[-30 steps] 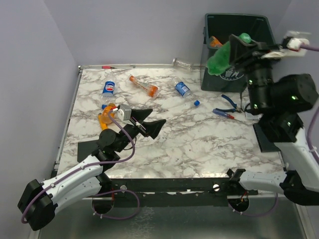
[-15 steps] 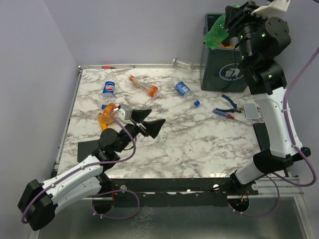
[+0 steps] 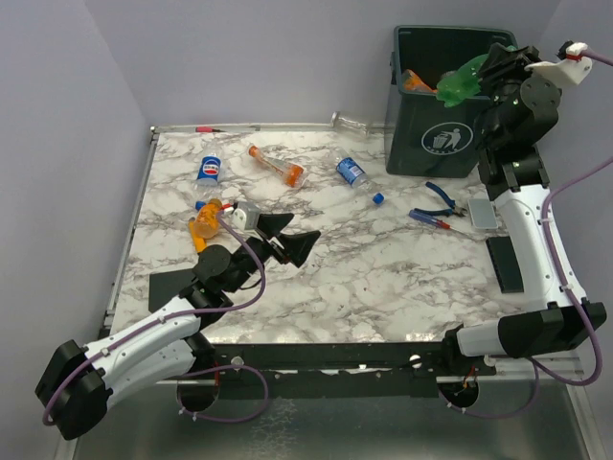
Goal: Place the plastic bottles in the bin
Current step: Place the plastic bottle in the trash bin.
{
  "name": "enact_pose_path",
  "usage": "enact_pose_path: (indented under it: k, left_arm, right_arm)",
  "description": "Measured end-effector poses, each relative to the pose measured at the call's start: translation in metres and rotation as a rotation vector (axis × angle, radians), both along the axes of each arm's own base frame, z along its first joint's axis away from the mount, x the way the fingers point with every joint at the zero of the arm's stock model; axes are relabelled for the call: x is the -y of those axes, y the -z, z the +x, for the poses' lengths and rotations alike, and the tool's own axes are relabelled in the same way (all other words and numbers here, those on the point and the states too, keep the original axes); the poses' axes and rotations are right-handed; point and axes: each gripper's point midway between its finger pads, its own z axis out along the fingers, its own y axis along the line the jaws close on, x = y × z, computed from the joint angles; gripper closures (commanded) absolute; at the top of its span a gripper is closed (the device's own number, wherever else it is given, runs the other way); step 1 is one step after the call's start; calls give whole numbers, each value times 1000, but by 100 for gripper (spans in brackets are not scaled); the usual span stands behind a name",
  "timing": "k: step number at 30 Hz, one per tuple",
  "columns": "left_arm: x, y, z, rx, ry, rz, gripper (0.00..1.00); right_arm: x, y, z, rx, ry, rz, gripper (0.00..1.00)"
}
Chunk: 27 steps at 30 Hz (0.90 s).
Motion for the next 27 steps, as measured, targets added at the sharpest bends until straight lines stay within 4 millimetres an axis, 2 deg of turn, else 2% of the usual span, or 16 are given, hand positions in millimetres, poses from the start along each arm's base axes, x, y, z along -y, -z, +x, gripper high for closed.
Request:
enact_pose_path:
  k: [2, 6, 13, 18, 22, 27]
  left_arm:
    - [0, 0, 0, 1, 0, -1, 1]
    - [-1, -2, 0, 6, -7, -1, 1]
    - [-8, -6, 3, 20, -46, -5, 1]
    - [-11, -4, 6, 13, -68, 2, 1]
    - [-12, -1, 8, 4, -77, 8, 1]
    - [-12, 1, 8, -2, -78, 14, 1]
  right_arm:
    - [12, -3, -1, 47, 52, 4, 100]
    - [40, -10, 11, 106, 161, 12, 100]
    - [85, 4, 46, 90, 263, 46, 100]
    - [127, 37, 67, 37, 325, 119, 100]
    - [152, 68, 87, -33, 360, 148, 100]
    - [157, 104, 111, -123, 361, 150, 100]
